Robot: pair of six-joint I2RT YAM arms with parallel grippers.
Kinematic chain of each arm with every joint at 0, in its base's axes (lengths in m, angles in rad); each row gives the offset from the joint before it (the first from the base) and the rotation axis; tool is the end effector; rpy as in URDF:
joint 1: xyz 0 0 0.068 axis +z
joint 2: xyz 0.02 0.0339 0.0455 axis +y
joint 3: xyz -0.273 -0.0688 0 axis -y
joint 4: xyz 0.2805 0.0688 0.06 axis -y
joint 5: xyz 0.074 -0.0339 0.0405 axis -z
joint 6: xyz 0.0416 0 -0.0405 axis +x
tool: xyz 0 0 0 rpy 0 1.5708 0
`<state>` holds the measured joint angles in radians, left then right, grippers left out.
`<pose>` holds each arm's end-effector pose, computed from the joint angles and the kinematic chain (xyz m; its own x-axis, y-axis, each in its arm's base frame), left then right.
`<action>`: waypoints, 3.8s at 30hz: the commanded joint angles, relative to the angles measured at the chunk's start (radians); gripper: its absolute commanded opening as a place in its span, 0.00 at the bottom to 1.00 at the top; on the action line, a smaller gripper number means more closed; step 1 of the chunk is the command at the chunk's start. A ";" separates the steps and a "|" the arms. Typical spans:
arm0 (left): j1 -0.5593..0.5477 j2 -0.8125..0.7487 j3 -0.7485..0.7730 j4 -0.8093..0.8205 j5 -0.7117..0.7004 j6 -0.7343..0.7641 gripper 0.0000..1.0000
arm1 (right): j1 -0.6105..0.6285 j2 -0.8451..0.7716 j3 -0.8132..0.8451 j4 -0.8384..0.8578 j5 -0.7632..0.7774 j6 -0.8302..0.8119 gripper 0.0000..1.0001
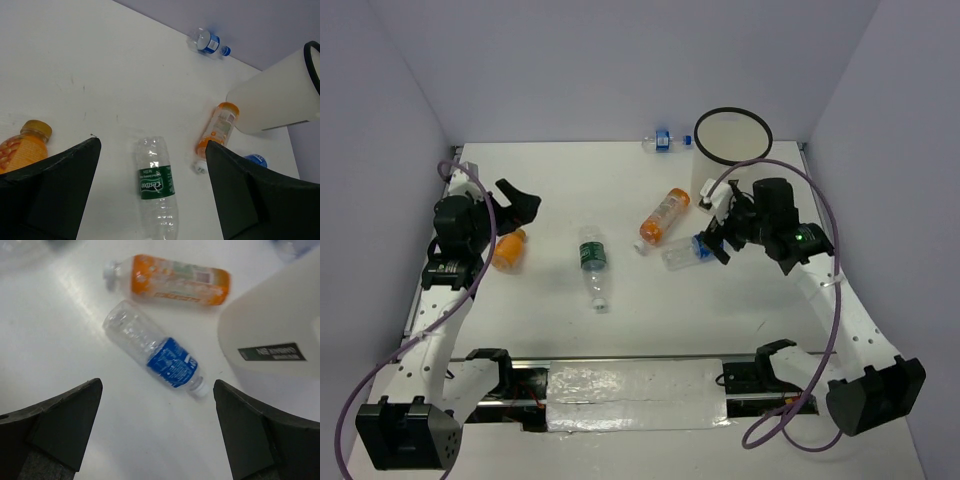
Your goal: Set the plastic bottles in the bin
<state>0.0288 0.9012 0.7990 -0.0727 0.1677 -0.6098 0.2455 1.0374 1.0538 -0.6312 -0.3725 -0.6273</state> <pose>0.2491 0.0002 0.3386 -0.2204 -0.5713 -0.7906 0.0118 0.8089 -0.5878 0.2415 0.0761 0.3481 -0.1508 -0.6014 -0.7846 -0.7452 0.5907 -0.3095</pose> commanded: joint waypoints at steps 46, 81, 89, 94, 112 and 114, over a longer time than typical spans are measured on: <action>-0.004 0.079 -0.093 -0.128 0.288 -0.159 0.99 | 0.186 0.587 0.274 -0.272 -0.202 -0.566 0.34; -0.395 0.430 0.072 -0.199 -0.077 -0.171 0.95 | -0.314 0.769 0.824 0.501 -0.213 0.552 0.93; -0.495 0.605 0.189 -0.229 -0.163 -0.174 0.92 | -0.325 0.667 0.744 0.435 -0.324 0.491 1.00; -0.538 0.740 0.269 -0.326 -0.292 -0.168 0.89 | -0.324 0.587 0.678 0.355 -0.468 0.497 1.00; -0.563 0.725 0.255 -0.240 -0.257 -0.142 0.42 | -0.042 0.457 0.453 -0.107 -0.703 0.327 1.00; -0.563 0.662 0.243 -0.199 -0.225 -0.143 0.39 | 0.003 0.451 0.395 -0.084 -0.689 0.379 1.00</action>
<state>-0.5293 1.6711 1.0500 -0.3447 -0.1104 -0.7593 0.1917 1.5307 1.5009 -0.6548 -1.0515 -0.2626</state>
